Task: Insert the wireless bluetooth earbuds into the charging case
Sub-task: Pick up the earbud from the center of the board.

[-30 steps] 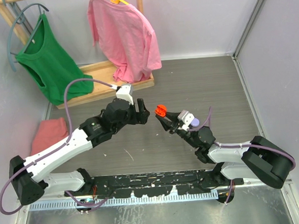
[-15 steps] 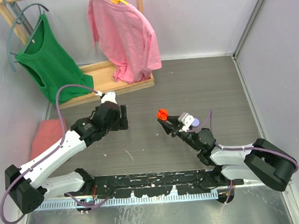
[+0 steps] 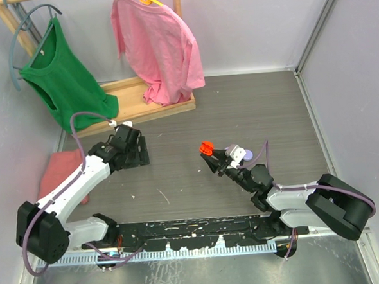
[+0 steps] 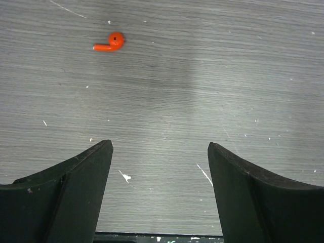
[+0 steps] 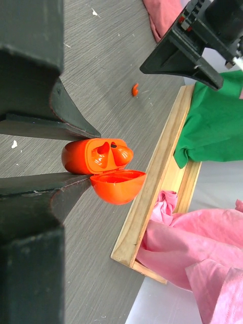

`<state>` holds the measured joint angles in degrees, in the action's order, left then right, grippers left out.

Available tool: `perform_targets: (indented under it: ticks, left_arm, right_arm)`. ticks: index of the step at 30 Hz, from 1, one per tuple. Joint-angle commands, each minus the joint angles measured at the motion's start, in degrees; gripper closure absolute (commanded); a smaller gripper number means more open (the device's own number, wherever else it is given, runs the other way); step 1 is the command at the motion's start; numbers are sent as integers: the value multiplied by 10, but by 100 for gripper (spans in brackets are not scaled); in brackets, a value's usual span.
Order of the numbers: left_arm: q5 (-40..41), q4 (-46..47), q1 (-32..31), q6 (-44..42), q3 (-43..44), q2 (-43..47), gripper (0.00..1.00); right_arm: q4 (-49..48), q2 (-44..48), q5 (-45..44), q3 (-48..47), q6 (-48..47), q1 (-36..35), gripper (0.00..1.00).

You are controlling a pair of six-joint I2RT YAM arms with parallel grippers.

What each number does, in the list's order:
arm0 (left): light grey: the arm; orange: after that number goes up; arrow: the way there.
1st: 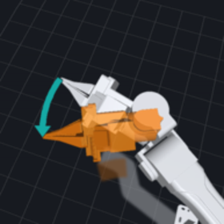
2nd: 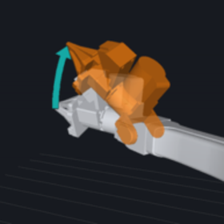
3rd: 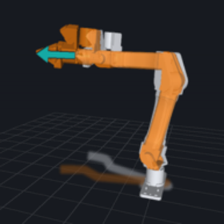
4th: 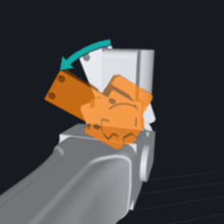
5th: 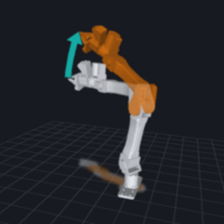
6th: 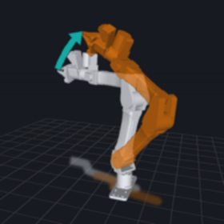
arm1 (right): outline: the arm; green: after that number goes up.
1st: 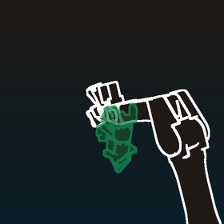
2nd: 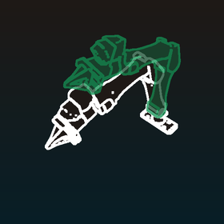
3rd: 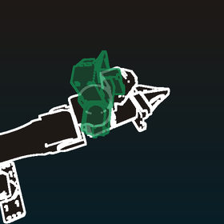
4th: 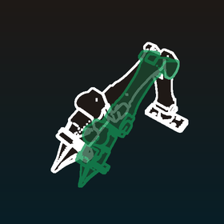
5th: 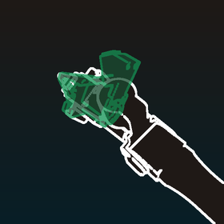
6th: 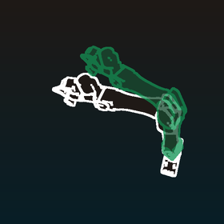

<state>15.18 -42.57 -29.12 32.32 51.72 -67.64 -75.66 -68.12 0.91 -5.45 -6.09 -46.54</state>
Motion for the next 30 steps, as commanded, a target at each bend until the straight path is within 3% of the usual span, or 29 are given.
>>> perform_targets:
  ticks: [1, 11, 20, 25, 30]
  left_arm:
    - [-34, 5, 35, -4, 5, -22, 22]
    - [-62, 5, 109, -33, 30, -89, 23]
    - [-79, 25, 137, -73, 53, -172, 30]
    - [-134, 38, 173, -83, 91, -225, 39]
    - [-116, 33, 176, -82, 128, -272, 51]
  right_arm:
    - [-51, 0, 4, -2, 14, 0, 99]
    - [-51, -16, 7, -11, 31, -1, 99]
    - [-51, -26, 16, -16, 37, 0, 99]
    - [-36, -16, 14, -17, 34, 0, 99]
    - [-34, -15, 21, -19, 37, -1, 99]
